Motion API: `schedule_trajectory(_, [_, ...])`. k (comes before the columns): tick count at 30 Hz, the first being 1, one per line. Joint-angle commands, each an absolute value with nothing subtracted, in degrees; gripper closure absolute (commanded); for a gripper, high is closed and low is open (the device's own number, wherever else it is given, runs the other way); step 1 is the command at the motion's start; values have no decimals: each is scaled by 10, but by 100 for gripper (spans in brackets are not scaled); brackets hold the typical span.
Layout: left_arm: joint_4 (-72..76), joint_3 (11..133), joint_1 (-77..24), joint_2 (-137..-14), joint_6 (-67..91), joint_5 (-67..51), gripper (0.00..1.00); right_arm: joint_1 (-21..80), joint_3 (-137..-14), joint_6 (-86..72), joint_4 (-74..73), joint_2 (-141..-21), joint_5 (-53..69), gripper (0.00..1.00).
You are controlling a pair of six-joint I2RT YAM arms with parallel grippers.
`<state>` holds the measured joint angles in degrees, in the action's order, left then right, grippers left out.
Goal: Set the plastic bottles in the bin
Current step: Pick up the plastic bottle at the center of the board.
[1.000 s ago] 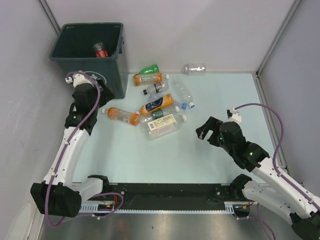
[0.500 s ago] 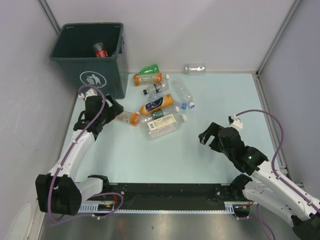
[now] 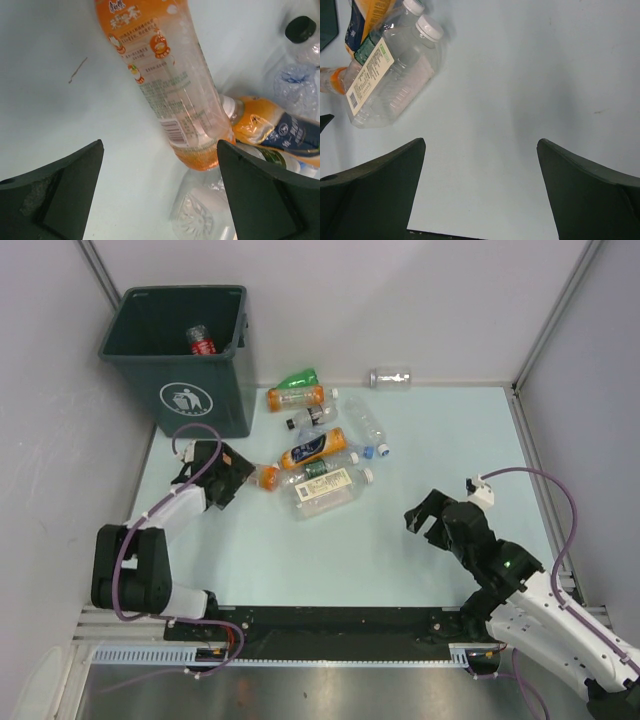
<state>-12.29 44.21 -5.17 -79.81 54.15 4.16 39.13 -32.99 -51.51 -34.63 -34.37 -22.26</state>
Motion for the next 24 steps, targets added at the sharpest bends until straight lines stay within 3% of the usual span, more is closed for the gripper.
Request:
schedule_trajectory(1, [-74, 475, -50, -838, 589, 68, 0, 391, -329, -530, -367, -330, -248, 0])
schedule_trajectory(17, [-50, 545, -38, -980, 601, 106, 3, 385, -321, -533, -390, -287, -249, 1])
schedule_trajectory(24, [-24, 520, -32, -958, 581, 114, 29, 385, -321, -541, -401, -282, -250, 0])
